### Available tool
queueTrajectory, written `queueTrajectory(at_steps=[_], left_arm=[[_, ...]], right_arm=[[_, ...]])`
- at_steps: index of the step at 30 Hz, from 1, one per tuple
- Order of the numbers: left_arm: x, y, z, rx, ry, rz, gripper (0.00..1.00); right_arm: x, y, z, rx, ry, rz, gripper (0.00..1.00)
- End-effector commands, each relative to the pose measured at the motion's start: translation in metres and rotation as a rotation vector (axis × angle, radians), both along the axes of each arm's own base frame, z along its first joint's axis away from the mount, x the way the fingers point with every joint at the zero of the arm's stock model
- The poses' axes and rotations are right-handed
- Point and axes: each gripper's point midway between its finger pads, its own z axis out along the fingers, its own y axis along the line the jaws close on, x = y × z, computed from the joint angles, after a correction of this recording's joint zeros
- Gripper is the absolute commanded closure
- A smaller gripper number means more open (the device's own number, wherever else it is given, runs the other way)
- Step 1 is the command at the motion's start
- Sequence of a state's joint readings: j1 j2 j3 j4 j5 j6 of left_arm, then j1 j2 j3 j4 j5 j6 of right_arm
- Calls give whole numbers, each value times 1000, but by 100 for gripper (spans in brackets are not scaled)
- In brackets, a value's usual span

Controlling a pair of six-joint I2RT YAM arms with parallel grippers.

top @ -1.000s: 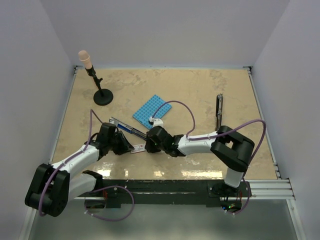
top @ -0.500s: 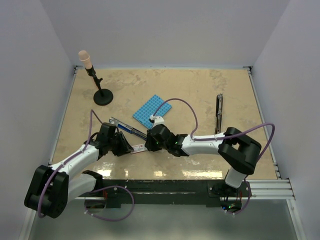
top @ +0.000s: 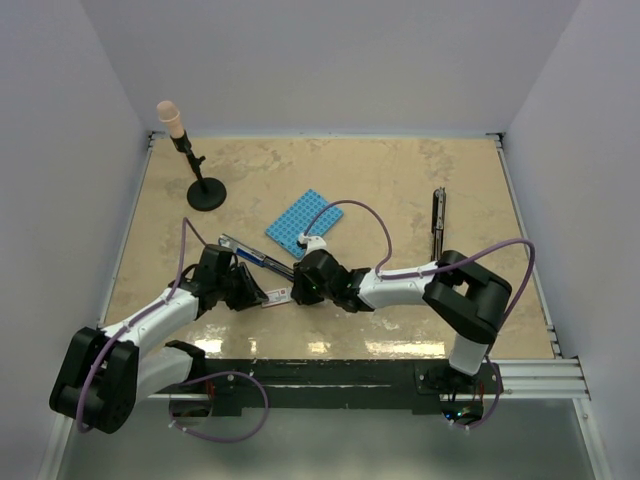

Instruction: Unload the staples from the stapler

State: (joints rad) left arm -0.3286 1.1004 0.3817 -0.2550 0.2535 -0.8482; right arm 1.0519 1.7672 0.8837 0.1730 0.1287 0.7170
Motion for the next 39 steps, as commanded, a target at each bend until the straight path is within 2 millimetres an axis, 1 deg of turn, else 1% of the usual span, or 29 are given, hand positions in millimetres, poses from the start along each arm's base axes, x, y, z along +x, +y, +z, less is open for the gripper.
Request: queueTrajectory(at_steps=[1,4,9,17,19,21,30,39], left_arm=[[6,-6,5,-20,-39,-29,71],[5,-6,5,-22,-38,-32,72],[5,-9,4,-40,-44,-34,76],[2,-10,0,-51,-35,-36,78],[3,-11,0,-58,-36,-39,78],[3,-12,1,-59,-36,-42,78],[8,-15,9,-73,-60,-45,78],[7,-12,8,-56,-54,-39,78]], right_arm=[[3,10,2,34,-7,20,74],[3,11,-1,29,-6,20,76],[4,13,-5,26,-2,24,82],[-2,22,-3,71,18,54,90],[-5,25,-7,71,32,74,90],[-9,24,-11,63,39,81,90],[-23,28,-14,72,59,118,89],[-23,28,1,100,36,124,85]])
